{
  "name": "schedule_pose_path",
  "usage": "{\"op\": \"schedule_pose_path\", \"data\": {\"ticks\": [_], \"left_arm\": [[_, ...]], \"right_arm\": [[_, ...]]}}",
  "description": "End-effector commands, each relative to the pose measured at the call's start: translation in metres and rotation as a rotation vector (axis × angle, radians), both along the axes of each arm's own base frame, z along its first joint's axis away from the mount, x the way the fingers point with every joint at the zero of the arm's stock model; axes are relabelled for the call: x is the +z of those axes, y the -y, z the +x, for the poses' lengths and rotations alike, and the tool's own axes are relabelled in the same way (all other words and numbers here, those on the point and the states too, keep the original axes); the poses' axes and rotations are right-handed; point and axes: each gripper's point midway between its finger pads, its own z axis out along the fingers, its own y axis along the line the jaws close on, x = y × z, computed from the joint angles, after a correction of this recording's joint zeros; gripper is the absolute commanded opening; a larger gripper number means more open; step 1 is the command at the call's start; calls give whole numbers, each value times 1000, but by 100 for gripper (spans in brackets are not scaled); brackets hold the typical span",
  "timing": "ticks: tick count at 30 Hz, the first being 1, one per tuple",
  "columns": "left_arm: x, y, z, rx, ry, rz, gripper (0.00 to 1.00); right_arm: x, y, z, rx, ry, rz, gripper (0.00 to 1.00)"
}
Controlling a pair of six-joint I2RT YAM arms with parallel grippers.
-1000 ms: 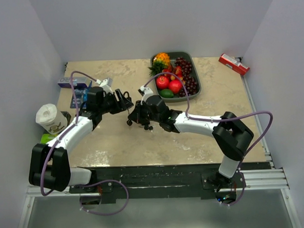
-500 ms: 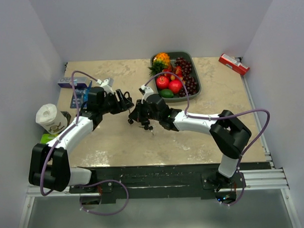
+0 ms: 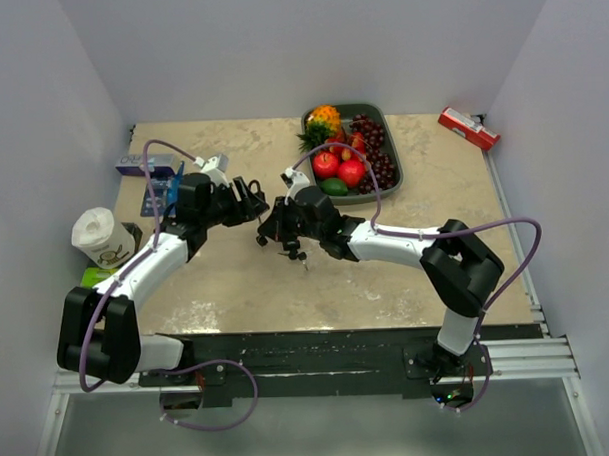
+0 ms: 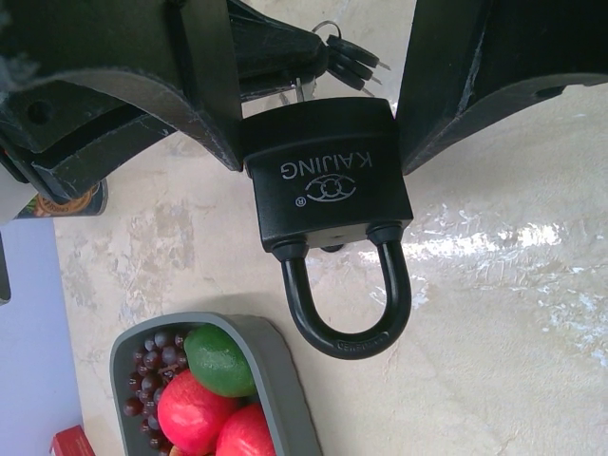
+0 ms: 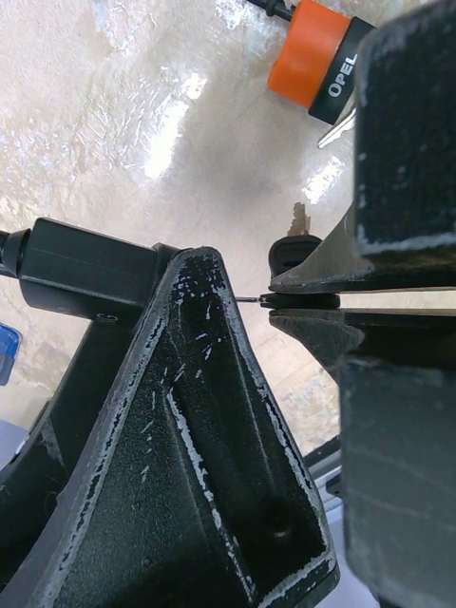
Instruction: Unlock with the key
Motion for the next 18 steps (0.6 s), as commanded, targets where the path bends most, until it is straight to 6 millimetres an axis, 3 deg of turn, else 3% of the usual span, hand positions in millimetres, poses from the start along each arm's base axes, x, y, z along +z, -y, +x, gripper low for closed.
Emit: {"op": "schedule_pose_path", "data": {"ticks": [1,18], "left_arm": [[36,19,0,-72,127,-32,0],[27,42,-12,-144,120,-9,0]], "right_arm": [[47,-3,33,-94,119,115,0],[72,18,56,-183,223,97,0]]}}
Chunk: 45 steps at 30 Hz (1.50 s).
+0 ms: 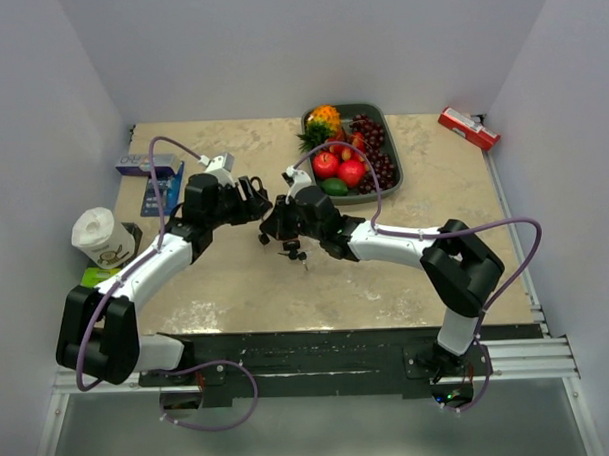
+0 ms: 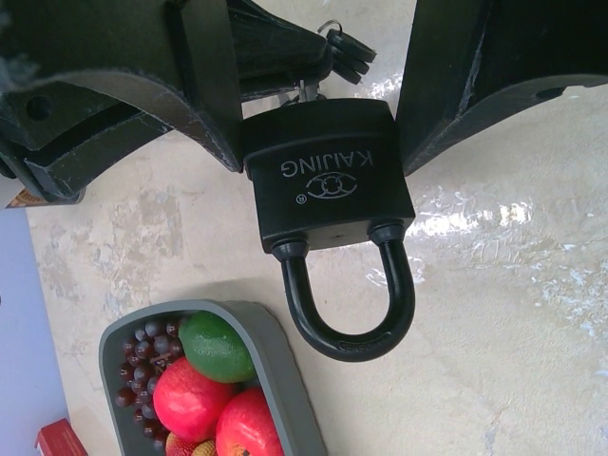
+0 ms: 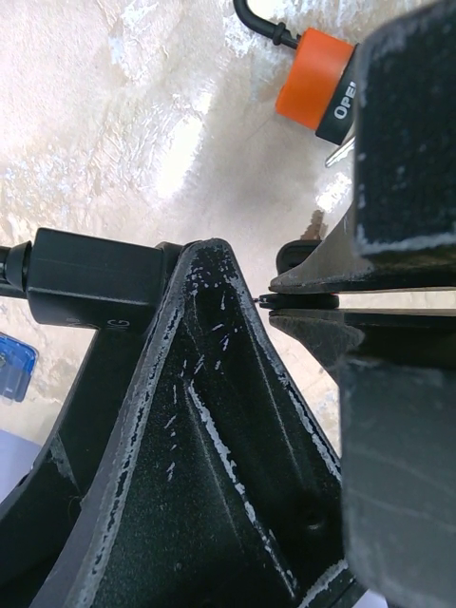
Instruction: Unlock with the key
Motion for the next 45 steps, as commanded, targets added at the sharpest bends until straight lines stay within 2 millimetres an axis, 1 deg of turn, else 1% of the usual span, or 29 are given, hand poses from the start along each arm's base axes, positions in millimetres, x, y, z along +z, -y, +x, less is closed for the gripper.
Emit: {"op": "schedule_pose_path", "data": {"ticks": [1,4,12,14,15,17,19,25,30,33,37,41,45], "left_arm": [[24,34,-16,-162,57,-58,0],[23,37,-17,-175,55,-61,0],[19,44,-20,-207,49,-45,0],[20,44,-20,-211,52,-41,0],[19,44,-20,-214,56,-37,0],[19,45,-20,-218,58,-34,0],[20,46,-21,-223,62,-33,0],[18,50,-24,-237,64,-30,0],[20,54,-27,-257,60,-50,0],[19,57,-29,-269,52,-58,0],[16,60,-31,-283,44,-57,0],[12,64,-33,-294,33,-42,0],[7,65,-33,-292,31,-13,0]], "right_arm": [[74,15,48,-146,197,118,0],[76,21,51,-158,210,123,0],[93,33,55,-173,261,147,0],[92,36,55,-177,261,145,0],[99,39,55,-184,273,156,0],[98,42,55,-190,275,154,0],[103,45,55,-196,285,163,0],[106,49,57,-206,307,178,0],[113,52,56,-209,353,203,0],[115,57,57,-224,385,212,0],[125,60,56,-229,436,234,0],[139,61,55,-226,487,258,0],[148,65,54,-241,521,277,0]]}}
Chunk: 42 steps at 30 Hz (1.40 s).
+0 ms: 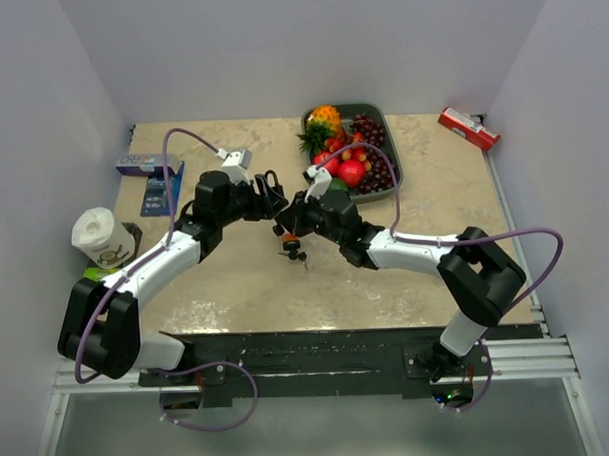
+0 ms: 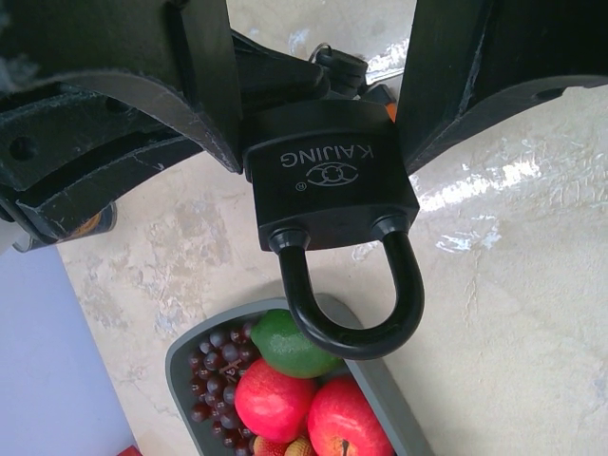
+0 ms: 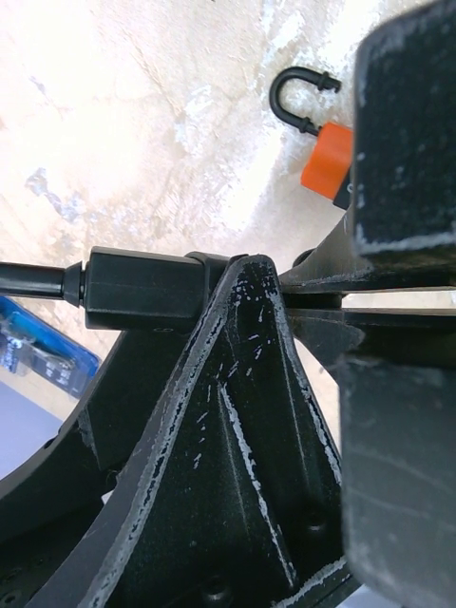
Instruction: Unlock with the key
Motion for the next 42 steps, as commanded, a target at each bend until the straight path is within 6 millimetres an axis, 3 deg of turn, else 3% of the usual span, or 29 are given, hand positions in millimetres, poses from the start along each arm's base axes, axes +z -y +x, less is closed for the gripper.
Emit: {"op": "schedule_pose_path", "data": {"ticks": [1,28,34,42], "left_arm": [[-10,25,-30,-143,-62,18,0],[-34,59,-61,-239,-110,74,0],[-13,54,-52,-191,-51,75,0],[-3,42,-41,-144,-39,64,0]], "right_arm": [[128,28,41,-187,340,253,0],[189,62,37,-283,471,399,0],[154,53,37,-245,371,321,0],[70,33,20,-189,172,197,4]]}}
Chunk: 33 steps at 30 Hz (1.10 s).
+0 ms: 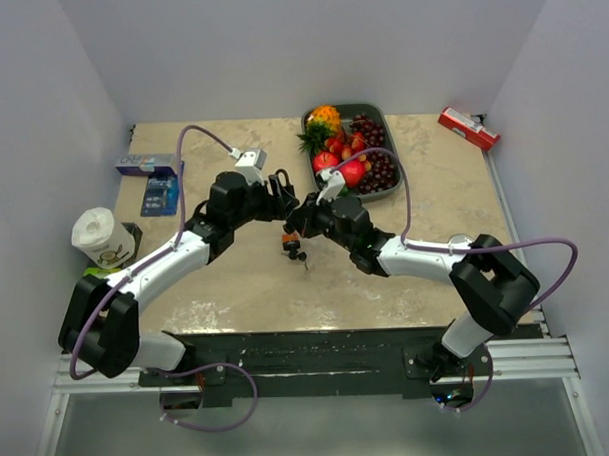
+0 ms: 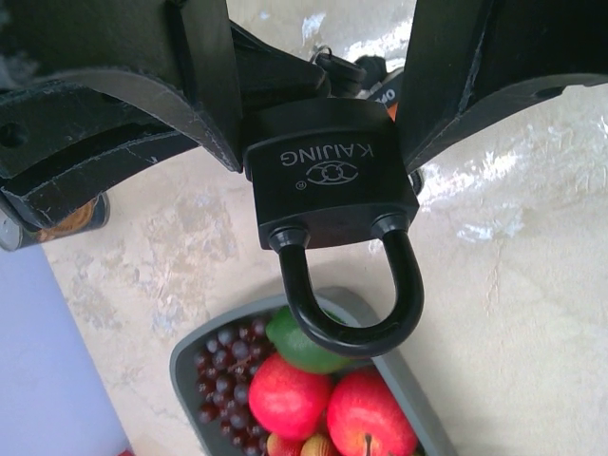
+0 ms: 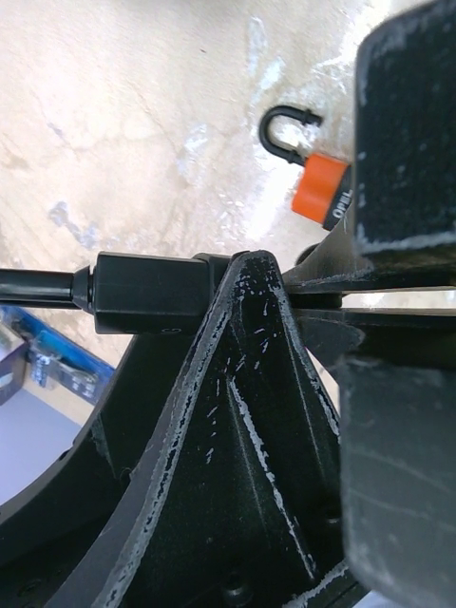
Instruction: Unlock with the key
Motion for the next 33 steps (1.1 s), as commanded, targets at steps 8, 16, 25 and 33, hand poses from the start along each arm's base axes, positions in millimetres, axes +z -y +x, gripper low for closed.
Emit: {"op": "schedule_pose_path", "data": {"ticks": [8,16,25,33], "left_arm": [[-24,8,-34,-153,-140,50,0],[-28,3,-29,-139,-144,70,0],[-28,0,-25,-123,-138,91,0],[-28,-1,-25,-122,-139,89,0]], "right_arm": [[15,5,3,-122,2,110,12],[2,7,-3,-127,-38,95,24],[-12,2,-13,-103,-66,72,34],[-14,-6,-22,-62,-68,69,39]]}}
